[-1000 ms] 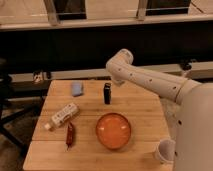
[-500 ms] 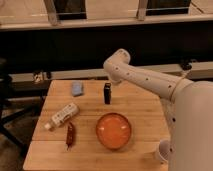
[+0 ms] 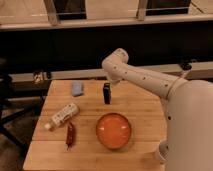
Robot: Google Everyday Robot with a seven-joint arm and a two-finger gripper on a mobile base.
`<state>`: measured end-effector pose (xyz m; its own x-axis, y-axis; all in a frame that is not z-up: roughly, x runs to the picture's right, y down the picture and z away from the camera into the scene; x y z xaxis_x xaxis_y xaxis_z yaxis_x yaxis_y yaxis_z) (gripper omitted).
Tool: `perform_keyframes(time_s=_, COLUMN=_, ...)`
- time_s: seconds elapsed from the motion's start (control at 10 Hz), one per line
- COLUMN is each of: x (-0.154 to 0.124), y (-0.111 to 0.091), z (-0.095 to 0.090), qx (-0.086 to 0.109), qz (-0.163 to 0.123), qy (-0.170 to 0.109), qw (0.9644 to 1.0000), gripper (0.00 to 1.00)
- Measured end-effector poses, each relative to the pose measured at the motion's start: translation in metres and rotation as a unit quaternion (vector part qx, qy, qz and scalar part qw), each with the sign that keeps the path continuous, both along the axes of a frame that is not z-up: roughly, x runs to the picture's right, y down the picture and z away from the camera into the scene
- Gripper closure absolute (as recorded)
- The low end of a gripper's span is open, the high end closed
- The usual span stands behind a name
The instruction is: Knock the eraser over
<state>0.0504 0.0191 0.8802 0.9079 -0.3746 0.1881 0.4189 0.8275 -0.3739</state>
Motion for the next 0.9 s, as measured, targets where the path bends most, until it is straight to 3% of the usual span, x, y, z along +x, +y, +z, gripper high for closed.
perform_keyframes(time_s=0.9, x=-0.036, y=-0.004, z=0.008, qx=-0.005, qz=-0.015, qy=-0.026, qw=0.9995, gripper=1.00)
